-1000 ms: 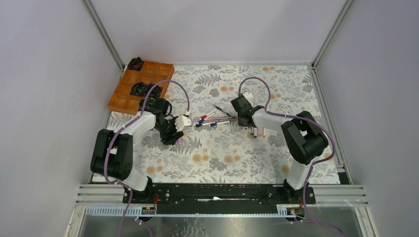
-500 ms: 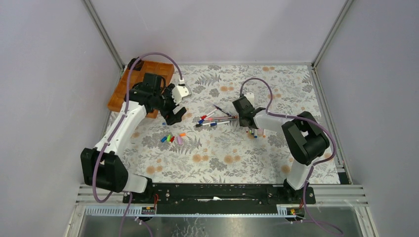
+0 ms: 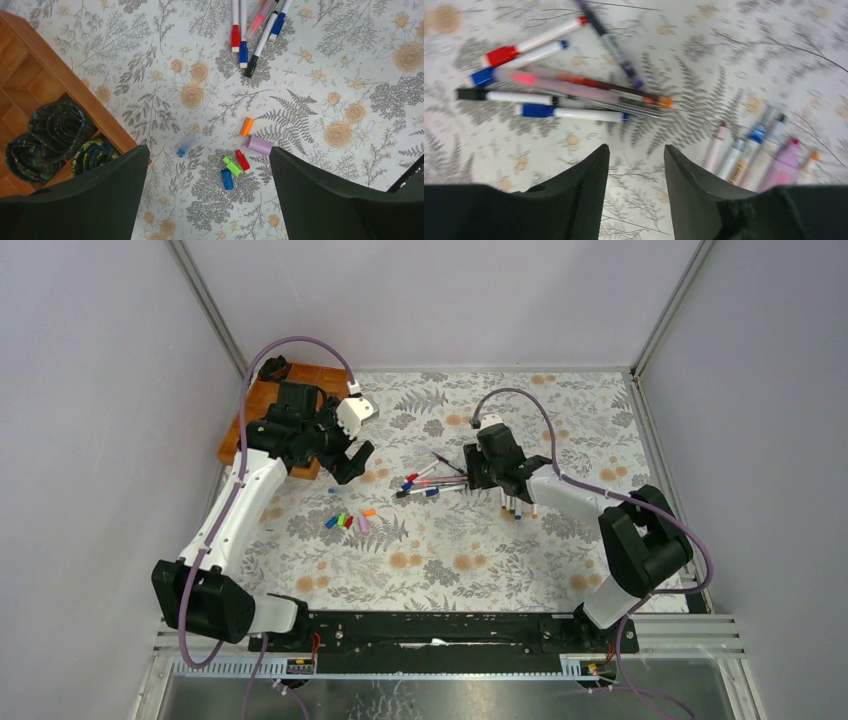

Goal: Open the pen caps

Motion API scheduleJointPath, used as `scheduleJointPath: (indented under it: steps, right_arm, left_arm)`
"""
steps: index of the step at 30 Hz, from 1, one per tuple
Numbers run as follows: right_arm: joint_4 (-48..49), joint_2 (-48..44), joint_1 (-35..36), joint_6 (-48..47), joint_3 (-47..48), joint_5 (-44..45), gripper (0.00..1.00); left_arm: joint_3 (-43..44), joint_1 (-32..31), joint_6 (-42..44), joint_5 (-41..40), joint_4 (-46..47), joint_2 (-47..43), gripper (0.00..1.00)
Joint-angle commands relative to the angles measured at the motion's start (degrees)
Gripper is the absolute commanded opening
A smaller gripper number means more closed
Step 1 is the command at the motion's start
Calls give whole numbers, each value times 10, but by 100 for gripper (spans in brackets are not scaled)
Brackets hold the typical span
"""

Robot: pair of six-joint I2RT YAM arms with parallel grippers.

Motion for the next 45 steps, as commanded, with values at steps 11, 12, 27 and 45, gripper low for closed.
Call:
scheduleJointPath:
  steps: [11, 12, 27, 45]
  right_arm:
    - [6, 115, 20, -129, 110, -253, 55]
    - [1, 124, 21, -131, 120, -253, 55]
    - [-10, 181, 26, -131, 146, -244, 51]
    - [30, 128, 40, -101, 40, -239, 46]
  left_arm:
    - [-33, 3, -48, -22, 41, -17, 98]
    - [-35, 3, -49, -21, 40, -19, 98]
    - [-29, 3, -32, 18, 17, -45, 98]
    - [-21, 3, -14, 46, -10, -38, 99]
